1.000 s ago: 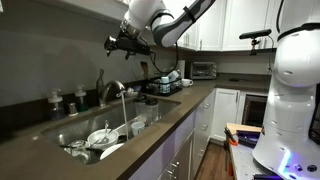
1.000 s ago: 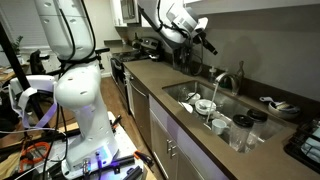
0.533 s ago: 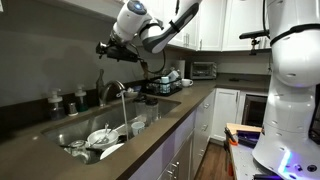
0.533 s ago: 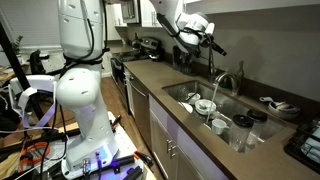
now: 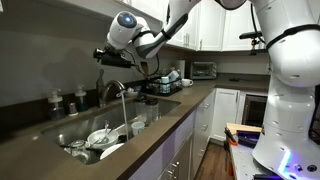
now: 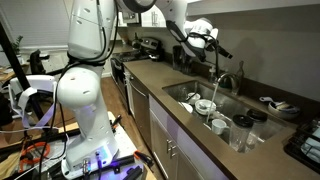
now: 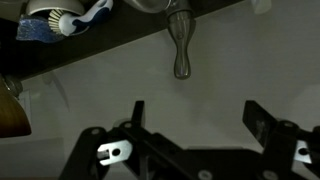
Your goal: Close the tap
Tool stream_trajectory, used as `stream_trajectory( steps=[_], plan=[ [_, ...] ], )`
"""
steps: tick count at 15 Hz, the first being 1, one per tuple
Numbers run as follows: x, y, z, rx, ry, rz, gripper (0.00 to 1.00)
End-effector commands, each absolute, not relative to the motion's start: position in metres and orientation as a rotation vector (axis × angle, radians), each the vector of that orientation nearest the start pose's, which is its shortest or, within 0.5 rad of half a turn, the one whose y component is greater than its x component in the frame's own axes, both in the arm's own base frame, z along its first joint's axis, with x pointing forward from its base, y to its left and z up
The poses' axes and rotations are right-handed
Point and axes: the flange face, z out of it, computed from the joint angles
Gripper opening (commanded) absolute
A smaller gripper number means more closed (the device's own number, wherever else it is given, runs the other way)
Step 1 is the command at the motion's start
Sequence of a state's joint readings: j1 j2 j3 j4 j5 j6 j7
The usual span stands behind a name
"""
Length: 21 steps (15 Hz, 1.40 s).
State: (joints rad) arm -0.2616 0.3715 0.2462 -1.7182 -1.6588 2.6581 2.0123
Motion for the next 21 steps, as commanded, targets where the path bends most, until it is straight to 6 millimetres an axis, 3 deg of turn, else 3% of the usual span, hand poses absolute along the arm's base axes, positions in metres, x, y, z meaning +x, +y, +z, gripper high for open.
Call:
stream_trajectory(
  steps=[1,8,15,17,18,21],
  plan=[
    [0.682,-0.001,0.419,-2.633,0.999,-1.746,1.00],
    [0.670,-0.017,0.430,-2.553,1.075,-1.925,1.00],
    [0.681,-0.048,0.415,-2.497,1.031,-1.999,1.00],
    [0.684,-0.052,0.413,-2.483,0.993,-2.016,0.88],
    [0.686,-0.053,0.414,-2.476,0.971,-2.028,0.67],
    [0.690,-0.054,0.417,-2.460,0.925,-2.059,0.56]
  ],
)
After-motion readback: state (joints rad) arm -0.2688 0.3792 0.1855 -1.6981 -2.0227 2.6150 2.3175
